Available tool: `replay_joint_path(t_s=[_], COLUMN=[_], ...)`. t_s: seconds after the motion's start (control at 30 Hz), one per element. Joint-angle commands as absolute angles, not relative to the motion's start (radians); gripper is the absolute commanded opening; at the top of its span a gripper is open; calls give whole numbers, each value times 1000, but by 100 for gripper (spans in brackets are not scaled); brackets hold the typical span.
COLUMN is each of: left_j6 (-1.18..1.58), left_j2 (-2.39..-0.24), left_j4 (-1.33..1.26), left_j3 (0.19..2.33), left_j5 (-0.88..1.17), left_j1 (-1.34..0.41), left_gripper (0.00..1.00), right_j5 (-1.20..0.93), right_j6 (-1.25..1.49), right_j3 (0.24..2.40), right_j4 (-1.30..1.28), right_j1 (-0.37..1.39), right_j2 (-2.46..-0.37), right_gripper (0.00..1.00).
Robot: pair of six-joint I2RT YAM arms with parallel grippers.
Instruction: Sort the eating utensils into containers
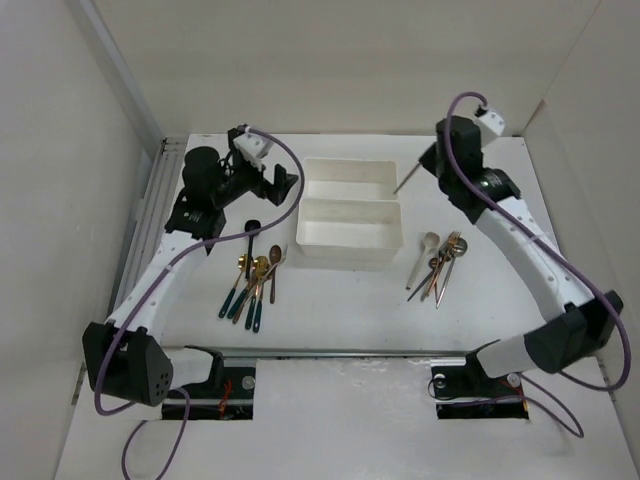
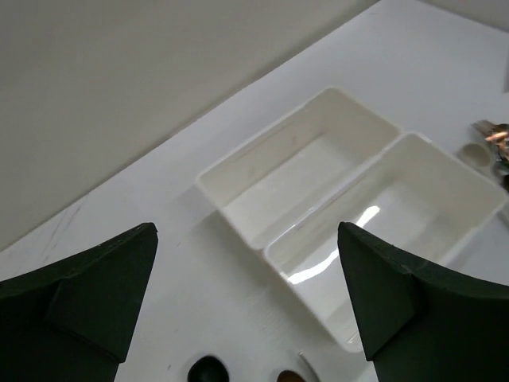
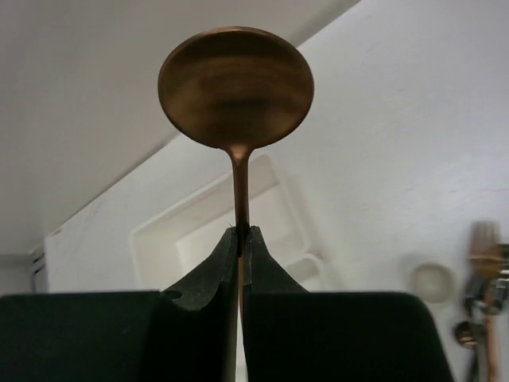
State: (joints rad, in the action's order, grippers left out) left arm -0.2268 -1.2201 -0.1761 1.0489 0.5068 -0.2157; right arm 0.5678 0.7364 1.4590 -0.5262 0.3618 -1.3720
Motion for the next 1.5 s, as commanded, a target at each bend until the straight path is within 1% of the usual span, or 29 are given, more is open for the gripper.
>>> replay_joint_path(t_s=[0.0,0.03,0.17,0.37,0.53,0.7,0.73,0.77,0.83,0.87,0.93,0.97,1.1,1.33,1.47], left_j6=[-203,-202,-202,-250,-241,-259,-259,-229,-204,-193,-184,-184,-184,-175,-175], left_j2=[-1268,-1278,-1298,-1387,-1532,-1571,-1581,-1582,-1572,-1572,-1534,-1523,-1471,-1375,-1342], left_j4=[-196,-196,-262,-272,-195,-193,-193,-184,-175,-175,-163,-147,-124,-115,-115], left_j3=[1138,1163,1195,1204,1304,1354,1377,1378,1378,1359,1341,1332,1277,1151,1091], left_j5=[687,687,687,696,733,720,703,672,661,661,624,608,500,278,238], left_j1=[-282,-297,-357,-405,-405,-414,-414,-414,-388,-376,-354,-354,-345,-345,-345], left_gripper=[97,99,99,99,99,96,96,99,99,99,99,99,99,99,99], right_j5=[561,561,548,410,388,376,393,412,472,472,472,472,413,402,367], right_j6=[879,915,916,887,907,919,919,933,994,1105,1231,1344,1537,1655,1718], right_j3=[1550,1569,1603,1621,1611,1611,1611,1611,1611,1611,1611,1624,1686,1743,1729], right_j4=[-393,-370,-246,-196,-187,-175,-175,-175,-207,-227,-291,-311,-394,-439,-428], right_j1=[455,474,555,610,611,611,611,611,601,592,578,568,568,540,529], right_j2=[-1489,-1532,-1581,-1631,-1649,-1669,-1669,-1678,-1692,-1713,-1744,-1781,-1888,-1992,-2026], right_gripper=[0,0,0,0,0,0,0,0,0,0,0,0,0,0,0])
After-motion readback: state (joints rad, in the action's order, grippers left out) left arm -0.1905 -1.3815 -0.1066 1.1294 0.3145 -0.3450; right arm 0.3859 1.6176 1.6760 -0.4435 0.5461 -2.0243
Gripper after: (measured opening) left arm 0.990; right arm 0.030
